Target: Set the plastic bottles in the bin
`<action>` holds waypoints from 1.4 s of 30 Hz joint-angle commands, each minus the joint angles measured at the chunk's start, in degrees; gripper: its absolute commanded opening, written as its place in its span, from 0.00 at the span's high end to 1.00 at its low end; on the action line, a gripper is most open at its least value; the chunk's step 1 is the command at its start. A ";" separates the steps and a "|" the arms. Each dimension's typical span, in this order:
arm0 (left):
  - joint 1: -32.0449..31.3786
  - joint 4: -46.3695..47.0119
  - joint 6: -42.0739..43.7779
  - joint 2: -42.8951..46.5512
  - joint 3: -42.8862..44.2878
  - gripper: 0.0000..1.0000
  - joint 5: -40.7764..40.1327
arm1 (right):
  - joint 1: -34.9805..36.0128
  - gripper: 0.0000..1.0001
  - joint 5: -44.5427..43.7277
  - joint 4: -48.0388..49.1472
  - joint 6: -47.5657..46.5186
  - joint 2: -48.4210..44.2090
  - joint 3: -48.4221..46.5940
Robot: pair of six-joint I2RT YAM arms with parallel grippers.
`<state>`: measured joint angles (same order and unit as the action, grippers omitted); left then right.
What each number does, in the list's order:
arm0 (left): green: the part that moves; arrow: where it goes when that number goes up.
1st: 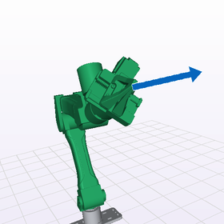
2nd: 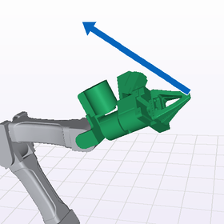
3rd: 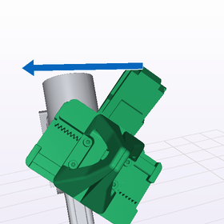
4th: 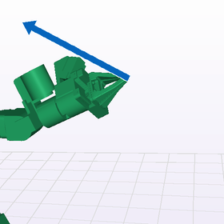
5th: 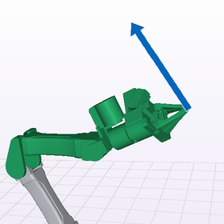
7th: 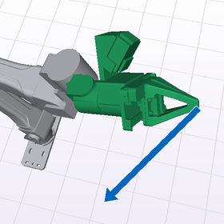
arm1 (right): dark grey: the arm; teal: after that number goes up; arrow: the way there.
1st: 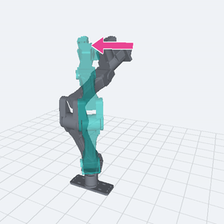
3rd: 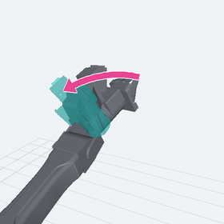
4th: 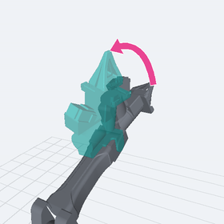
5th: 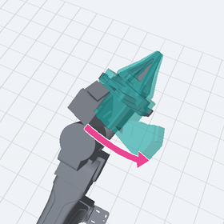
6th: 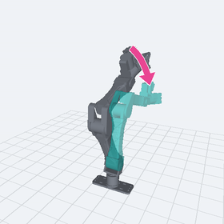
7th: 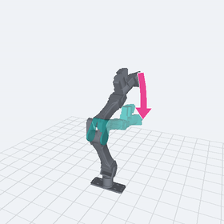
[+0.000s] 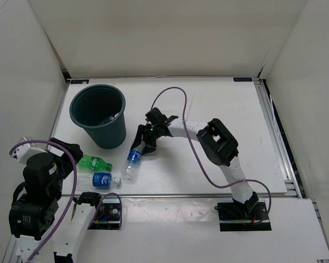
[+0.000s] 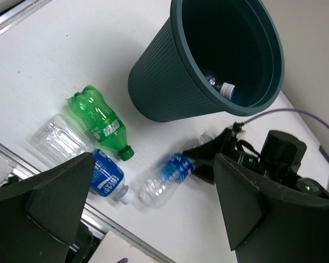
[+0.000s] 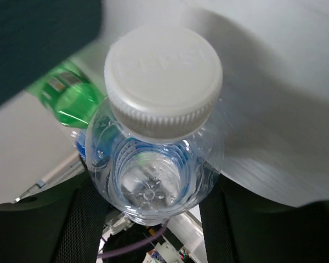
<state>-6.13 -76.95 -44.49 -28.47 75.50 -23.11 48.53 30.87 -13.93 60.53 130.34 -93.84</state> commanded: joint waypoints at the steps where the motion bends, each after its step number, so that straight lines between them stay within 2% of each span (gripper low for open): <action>1: -0.20 -4.79 -2.78 1.57 -0.79 0.00 0.17 | -2.03 0.67 -1.34 -5.65 -5.50 -7.28 4.80; 4: -0.20 -4.79 -8.05 5.08 -5.44 0.00 -0.35 | -3.26 0.71 -3.09 -10.58 -9.02 -15.10 8.83; 8: -0.20 -4.79 -19.28 7.81 -10.98 0.00 0.43 | -4.41 0.79 -8.54 -13.05 -9.56 -30.97 10.61; 11: -0.81 -4.79 -25.71 7.81 -15.55 0.00 3.59 | -4.94 0.81 -15.74 -12.35 -10.08 -35.59 4.31; 12: -1.33 -4.79 -26.34 7.81 -16.52 0.00 4.21 | -4.42 0.81 -16.97 -11.74 -10.87 -35.60 -3.11; 15: -1.96 -4.79 -26.88 6.14 -19.60 0.00 5.88 | -3.89 0.81 -18.30 -11.20 -15.87 -27.63 -18.34; 16: -1.96 -4.79 -26.88 4.67 -20.39 0.00 6.50 | -3.19 0.81 -18.30 -11.72 -17.45 -21.60 -29.97; 19: -1.96 -4.79 -25.65 2.20 -20.92 0.00 7.11 | -1.69 0.81 -18.22 -10.69 -22.12 -9.72 -49.95; 21: -1.96 -4.79 -23.46 0.88 -20.92 0.00 7.12 | -1.08 0.81 -18.22 -6.48 -22.12 -6.87 -51.79; 22: -1.96 -4.79 -22.67 0.17 -20.40 0.00 7.12 | -1.07 0.79 -18.22 -0.63 -23.08 -6.86 -49.88; 23: -1.96 -4.79 -21.88 -1.14 -19.70 0.00 7.12 | 0.23 0.77 -19.61 1.78 -23.96 -6.86 -46.38; 25: -1.96 -4.79 -20.64 -2.29 -19.09 0.00 7.12 | 1.64 0.74 -22.95 4.34 -28.07 -4.42 -47.04; 26: -1.96 -4.79 -20.64 -2.90 -19.08 0.00 6.60 | 1.65 0.70 -23.48 4.35 -29.32 -3.18 -48.79; 27: -1.96 -4.79 -20.64 -2.91 -19.08 0.00 6.59 | 2.26 0.51 -23.49 4.35 -30.72 -2.04 -51.24; 29: -1.96 -4.79 -22.30 -2.91 -19.08 0.00 6.07 | 3.49 0.29 -22.44 4.88 -33.71 -1.23 -51.97; 30: -1.96 -4.79 -22.83 -2.91 -20.12 0.00 6.06 | 4.11 0.02 -23.04 4.27 -36.77 -1.84 -51.45; 34: -1.96 -4.79 -27.56 -2.12 -23.73 0.00 5.54 | 6.66 0.00 -32.25 0.76 -40.14 -12.88 -44.87; 36: -1.96 -4.79 -30.03 -0.37 -26.62 0.00 5.54 | 6.66 0.00 -33.42 -1.95 -39.18 -19.03 -39.85; 42: -1.96 -3.38 -40.40 2.97 -32.96 0.00 2.82 | 8.41 0.00 -34.21 -13.90 -39.70 -28.11 -34.66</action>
<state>-7.79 -77.38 -77.58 -26.87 44.23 -17.50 56.51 -0.78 -23.64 23.29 108.60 -129.47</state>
